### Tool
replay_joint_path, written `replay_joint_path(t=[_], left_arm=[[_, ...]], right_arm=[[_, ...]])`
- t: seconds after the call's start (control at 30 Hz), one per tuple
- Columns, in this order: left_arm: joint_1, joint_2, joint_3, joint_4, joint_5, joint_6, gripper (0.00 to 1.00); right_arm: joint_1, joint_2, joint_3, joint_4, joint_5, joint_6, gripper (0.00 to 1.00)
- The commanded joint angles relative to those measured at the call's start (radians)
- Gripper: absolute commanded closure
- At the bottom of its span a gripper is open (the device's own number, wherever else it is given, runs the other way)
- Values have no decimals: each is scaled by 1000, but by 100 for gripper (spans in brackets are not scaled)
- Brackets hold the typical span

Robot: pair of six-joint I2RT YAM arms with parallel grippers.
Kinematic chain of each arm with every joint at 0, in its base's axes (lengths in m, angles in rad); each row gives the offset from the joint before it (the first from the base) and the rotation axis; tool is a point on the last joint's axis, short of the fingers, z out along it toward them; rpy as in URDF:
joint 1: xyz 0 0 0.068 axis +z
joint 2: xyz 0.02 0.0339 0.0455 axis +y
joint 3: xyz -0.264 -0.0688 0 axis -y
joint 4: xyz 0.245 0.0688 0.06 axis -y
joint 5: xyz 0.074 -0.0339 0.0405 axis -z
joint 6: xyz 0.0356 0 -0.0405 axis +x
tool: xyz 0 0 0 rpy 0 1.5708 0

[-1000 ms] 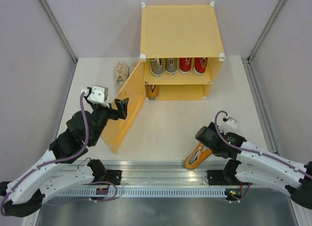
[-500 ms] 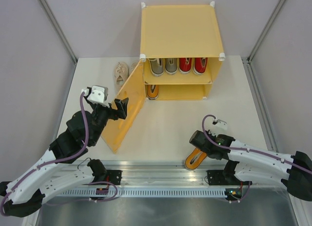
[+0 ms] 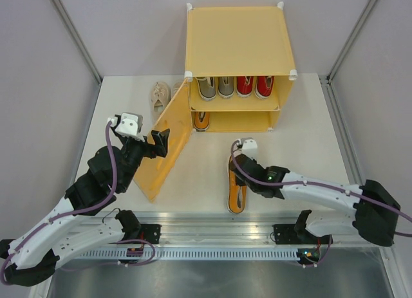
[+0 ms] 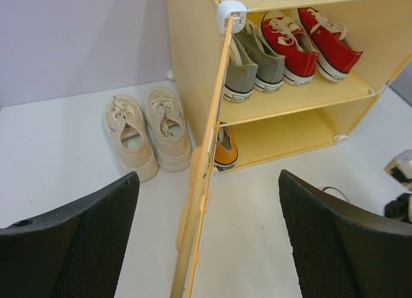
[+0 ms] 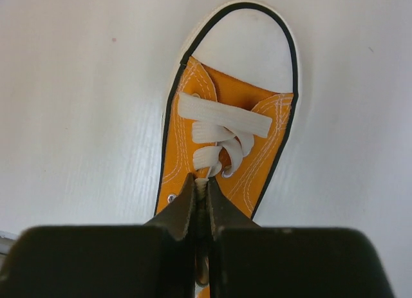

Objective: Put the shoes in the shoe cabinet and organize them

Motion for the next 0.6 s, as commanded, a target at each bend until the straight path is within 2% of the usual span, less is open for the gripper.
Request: replay_joint_path(t=[0.0,0.1,0.17,0.2,0.23,0.27,0.37,0.43,0.47,0.57], left_arm=[[5,6,8,-26,-10,-11,9],[5,8,7,-26,-18,-11,9],[5,9,5,-26,-25,-8,9],[5,9,6,-26,-25,-8,9],[5,9,7,-26,-25,-8,9],[5,9,5,-24,-27,-8,9],[5,9,6,-24,-25,-7,9],[5,8,8,-27,-18,-5,9],[5,9,8,-27,-13,-7,9],[5,11,8,-26,-9,-8,9]], right_arm=[[7,144,148,224,-78,-319,99],[7,289,234,244,-119,-461,99],[7,362,262,258,-124,-527,92],[5,388,279,270,-127,-540,82],[5,397,288,272,-127,-545,82],[5,402,294,270,-115,-542,58],[5,383,281,270,-110,-504,32],[7,354,264,269,-101,-467,23],[7,344,246,266,-93,-449,14],[7,296,209,208,-64,-369,12]])
